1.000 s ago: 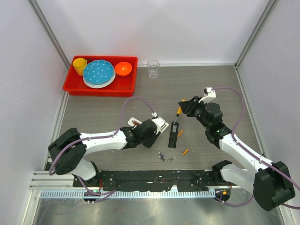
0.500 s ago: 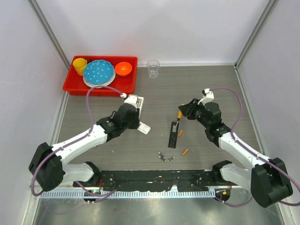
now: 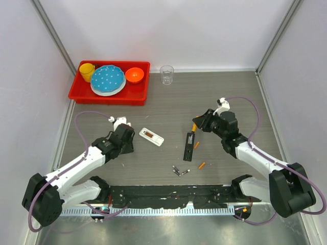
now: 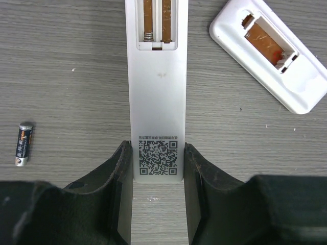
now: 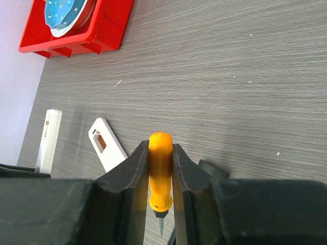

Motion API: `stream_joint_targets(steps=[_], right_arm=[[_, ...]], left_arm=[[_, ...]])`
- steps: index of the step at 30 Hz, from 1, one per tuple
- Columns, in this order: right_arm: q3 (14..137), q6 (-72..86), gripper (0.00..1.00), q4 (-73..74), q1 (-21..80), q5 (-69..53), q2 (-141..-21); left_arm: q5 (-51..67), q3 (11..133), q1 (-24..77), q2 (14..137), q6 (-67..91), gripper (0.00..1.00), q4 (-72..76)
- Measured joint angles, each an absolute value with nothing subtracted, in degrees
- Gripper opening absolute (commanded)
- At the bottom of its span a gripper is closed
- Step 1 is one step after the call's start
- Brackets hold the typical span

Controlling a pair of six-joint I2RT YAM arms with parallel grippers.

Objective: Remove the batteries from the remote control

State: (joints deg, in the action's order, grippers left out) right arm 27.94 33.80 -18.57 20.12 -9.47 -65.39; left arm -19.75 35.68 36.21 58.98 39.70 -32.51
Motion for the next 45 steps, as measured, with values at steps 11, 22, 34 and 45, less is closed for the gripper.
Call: stream_joint_targets(steps=[11, 22, 34, 45], right_arm=[[27.94, 34.22, 0.01, -19.29, 20.12, -11.29, -67.57], [28.67, 34.22, 0.01, -19.22, 20.12, -12.21, -68.40], [30.00, 34.24, 0.01, -19.22, 20.12, -13.19, -71.13], [36.88, 34.89, 0.01, -18.48, 20.14, -16.62, -83.72]], left_arm=[[-17.08, 35.66, 34.48, 69.49, 39.90, 0.18, -31.11], [-13.47, 35.81, 34.35, 69.32, 37.47, 1.00, -26.28], [-0.45, 33.98, 28.23, 58.70, 36.99, 1.00, -20.40], [17.26, 27.35, 26.04, 42.63, 37.12, 1.00, -6.90]])
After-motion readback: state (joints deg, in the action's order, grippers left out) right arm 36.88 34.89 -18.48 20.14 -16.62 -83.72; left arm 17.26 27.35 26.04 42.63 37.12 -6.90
